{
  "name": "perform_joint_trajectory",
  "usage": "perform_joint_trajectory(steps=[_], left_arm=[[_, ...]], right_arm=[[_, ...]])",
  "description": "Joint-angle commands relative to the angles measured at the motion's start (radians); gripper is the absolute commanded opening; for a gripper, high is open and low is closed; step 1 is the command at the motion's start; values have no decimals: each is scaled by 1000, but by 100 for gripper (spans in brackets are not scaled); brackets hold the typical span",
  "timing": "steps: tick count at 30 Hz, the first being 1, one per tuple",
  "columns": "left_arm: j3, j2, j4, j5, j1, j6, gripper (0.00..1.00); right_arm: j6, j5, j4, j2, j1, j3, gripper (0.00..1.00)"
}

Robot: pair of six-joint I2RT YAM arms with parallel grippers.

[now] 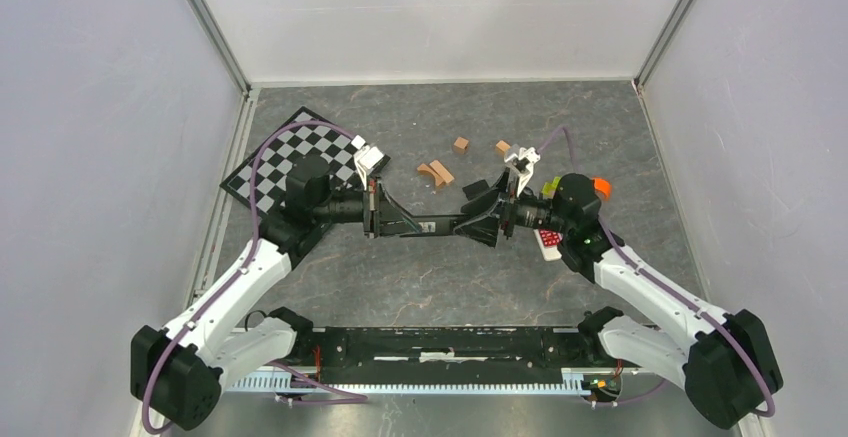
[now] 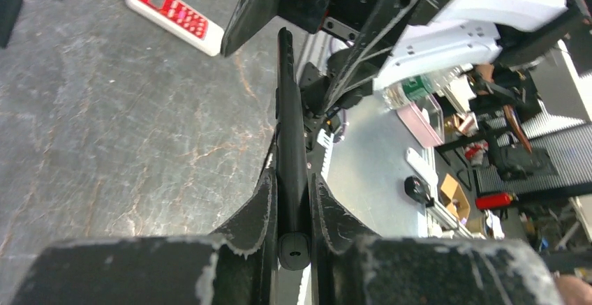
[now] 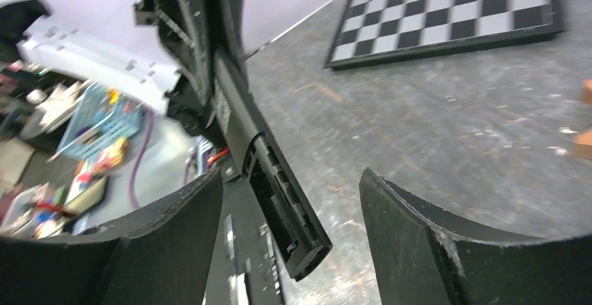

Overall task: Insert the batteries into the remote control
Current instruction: Adjust the remote control.

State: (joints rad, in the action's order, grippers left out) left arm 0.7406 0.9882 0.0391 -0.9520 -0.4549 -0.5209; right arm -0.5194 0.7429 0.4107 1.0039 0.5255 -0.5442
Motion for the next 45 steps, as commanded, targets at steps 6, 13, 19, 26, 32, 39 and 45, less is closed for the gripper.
perform_joint_trajectory(steps=[6,13,19,26,32,39,45], left_arm=[[-35,-94,-177,-165,-1,-1,2],[-38,-135,-185,-189,-4,-4,2],[-10,-146,-192,-159,-4,-25,24],[-63,-138,-509,33,-14,-341,90],[-220,-97,-876,413,-58,-606,97],[-273,-91,-878,669,-127,-583,90],[-274,-95,-831,733,-157,-549,73]], right_arm=[[-46,291,111,-13,-10,-10,67],[-363,328,497,-1,-10,66,37],[-601,319,815,50,-10,101,15],[-624,94,851,55,3,131,4],[-564,-209,826,52,109,147,4],[-540,-472,748,83,247,129,4],[-579,-506,715,146,296,91,4]])
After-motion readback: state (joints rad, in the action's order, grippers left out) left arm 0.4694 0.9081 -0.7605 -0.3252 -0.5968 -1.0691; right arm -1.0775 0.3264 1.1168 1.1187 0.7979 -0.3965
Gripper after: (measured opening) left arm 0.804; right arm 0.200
